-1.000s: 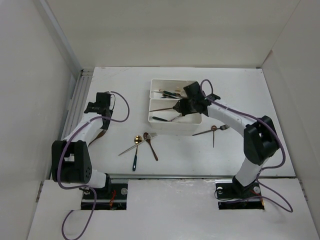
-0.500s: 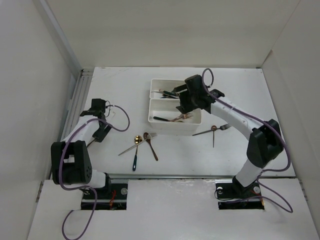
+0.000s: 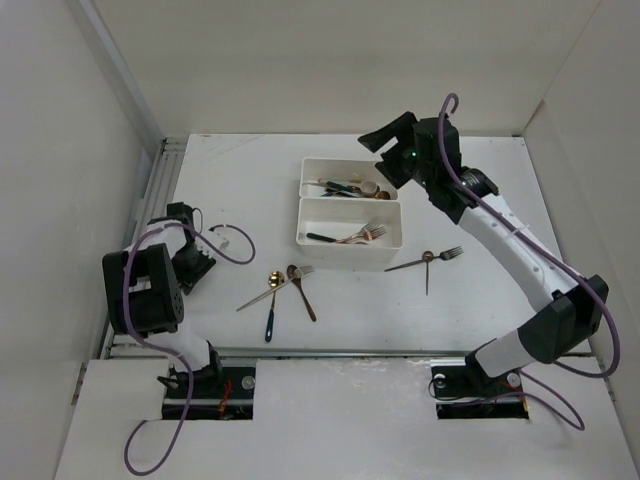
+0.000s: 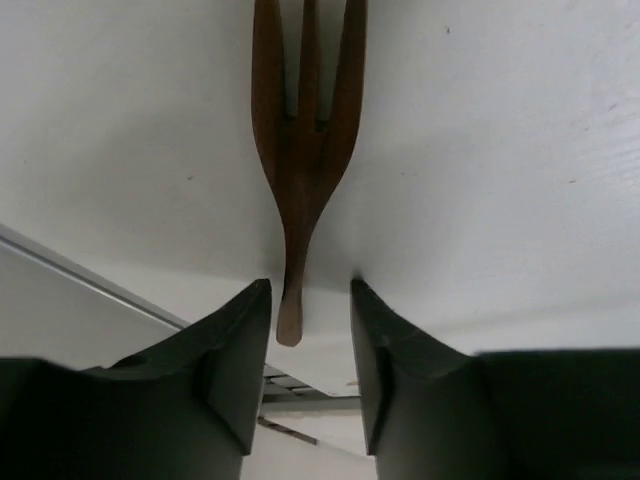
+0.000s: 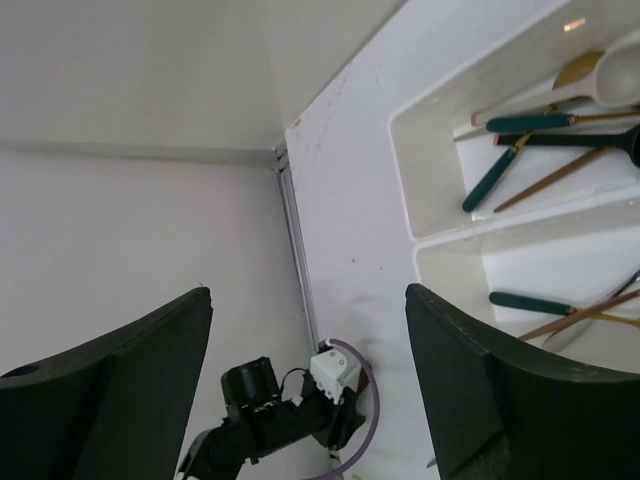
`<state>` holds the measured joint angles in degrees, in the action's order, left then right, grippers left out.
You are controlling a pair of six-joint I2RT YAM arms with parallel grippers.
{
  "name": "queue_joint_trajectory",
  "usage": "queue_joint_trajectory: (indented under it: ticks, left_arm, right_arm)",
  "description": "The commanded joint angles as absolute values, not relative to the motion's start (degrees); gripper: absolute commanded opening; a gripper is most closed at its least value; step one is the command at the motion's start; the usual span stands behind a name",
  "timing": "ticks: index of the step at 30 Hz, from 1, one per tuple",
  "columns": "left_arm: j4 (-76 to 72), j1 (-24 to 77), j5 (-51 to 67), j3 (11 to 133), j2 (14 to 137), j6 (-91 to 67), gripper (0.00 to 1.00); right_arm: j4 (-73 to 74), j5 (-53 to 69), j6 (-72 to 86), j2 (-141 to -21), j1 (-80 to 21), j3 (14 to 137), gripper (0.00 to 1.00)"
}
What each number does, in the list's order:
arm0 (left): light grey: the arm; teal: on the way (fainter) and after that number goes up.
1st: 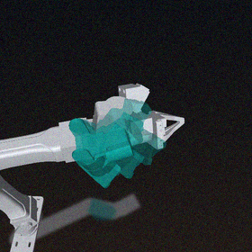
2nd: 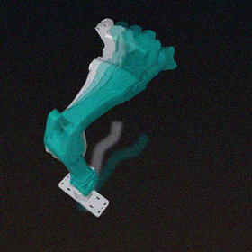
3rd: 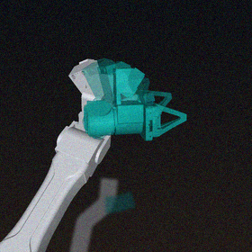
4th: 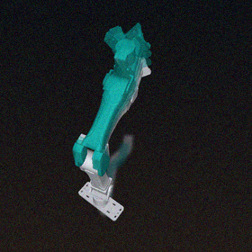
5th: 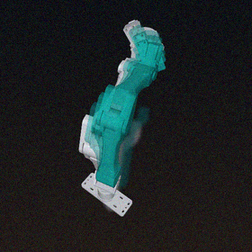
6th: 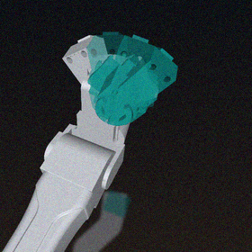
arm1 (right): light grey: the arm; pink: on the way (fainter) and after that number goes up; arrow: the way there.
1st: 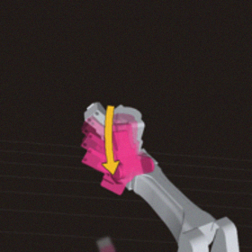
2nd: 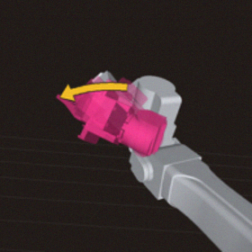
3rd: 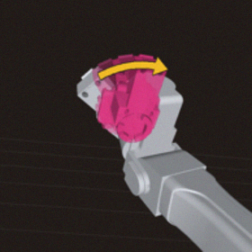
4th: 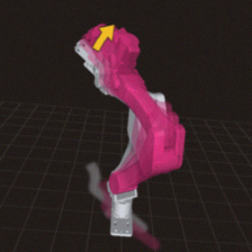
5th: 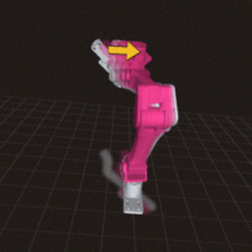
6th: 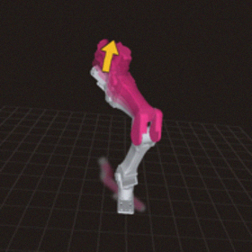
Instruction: Sort the eating utensils into containers
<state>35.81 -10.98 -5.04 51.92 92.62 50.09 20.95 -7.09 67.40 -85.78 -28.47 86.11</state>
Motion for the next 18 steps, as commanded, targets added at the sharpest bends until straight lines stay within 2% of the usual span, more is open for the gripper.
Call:
queue_joint_trajectory:
  ticks: [1,2,6,11,18]
  left_arm:
    - [37.1,-12.7,-3.0,54.0,97.4,51.1,0.32]
    - [37.8,-12.7,-3.0,54.5,100.1,51.1,0.22]
    - [38.6,-13.2,-1.0,55.3,102.5,49.7,0.0]
    - [37.3,-13.2,-0.4,57.0,99.1,49.1,0.0]
    - [35.4,-9.8,7.4,71.2,87.1,47.8,0.0]
  right_arm:
    - [17.6,-11.2,62.9,-80.8,-27.9,88.8,0.83]
    - [17.6,-11.2,62.9,-80.2,-27.3,88.2,0.82]
    - [17.0,-14.8,61.8,-77.4,-26.8,88.2,0.82]
    - [18.0,-18.7,59.5,-75.1,-26.3,88.2,0.81]
    - [16.2,-20.9,53.3,-72.5,-22.9,87.1,0.81]
